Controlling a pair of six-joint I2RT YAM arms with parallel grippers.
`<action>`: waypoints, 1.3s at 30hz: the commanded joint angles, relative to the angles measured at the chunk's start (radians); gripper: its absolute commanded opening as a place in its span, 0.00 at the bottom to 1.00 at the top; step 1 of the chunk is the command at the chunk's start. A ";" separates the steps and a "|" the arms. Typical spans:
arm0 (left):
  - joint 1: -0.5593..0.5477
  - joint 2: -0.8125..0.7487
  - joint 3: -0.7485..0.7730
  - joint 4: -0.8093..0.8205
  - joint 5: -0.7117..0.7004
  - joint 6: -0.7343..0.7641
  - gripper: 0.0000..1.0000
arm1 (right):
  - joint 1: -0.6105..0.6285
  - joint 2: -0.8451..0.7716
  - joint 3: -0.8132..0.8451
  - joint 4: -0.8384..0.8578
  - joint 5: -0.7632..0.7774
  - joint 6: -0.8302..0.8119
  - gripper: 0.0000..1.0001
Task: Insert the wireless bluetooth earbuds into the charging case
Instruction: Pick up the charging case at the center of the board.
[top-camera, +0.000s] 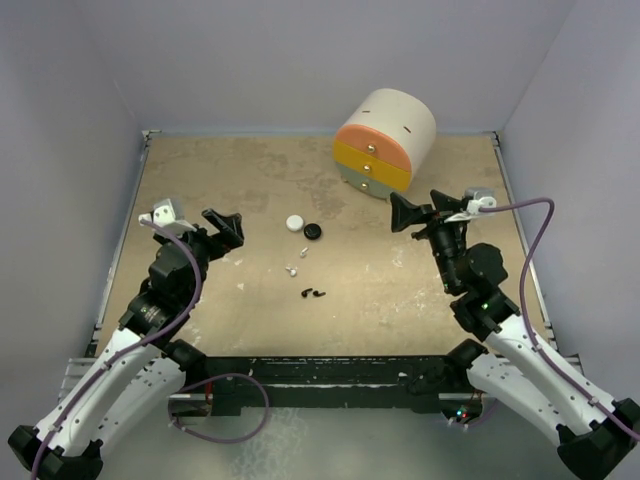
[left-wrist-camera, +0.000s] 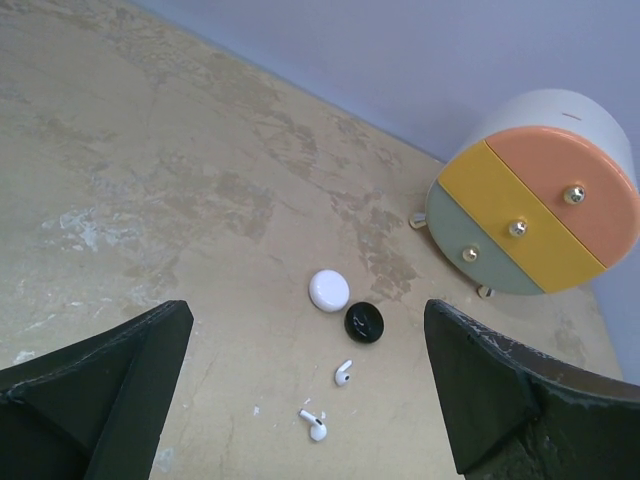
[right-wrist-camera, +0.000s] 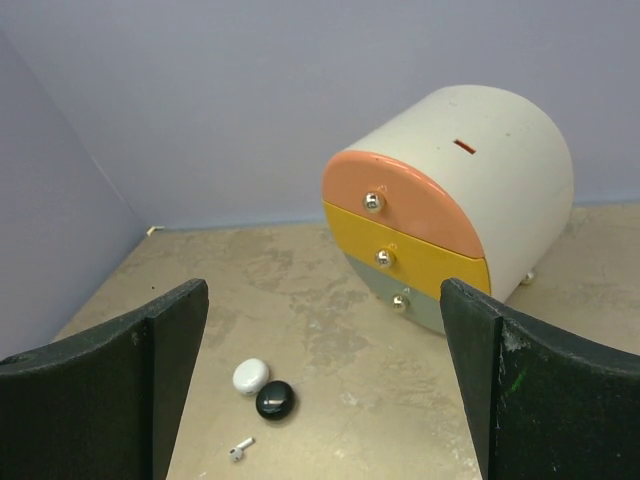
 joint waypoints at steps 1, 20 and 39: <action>0.003 0.006 0.009 0.055 0.020 -0.003 1.00 | -0.001 -0.008 0.037 0.005 0.016 -0.005 1.00; 0.003 0.023 0.013 -0.032 0.063 -0.034 0.99 | 0.000 0.268 0.093 0.096 -0.148 0.032 1.00; 0.003 0.111 -0.042 0.063 0.154 -0.085 0.97 | 0.099 0.409 0.125 0.024 -0.177 0.069 1.00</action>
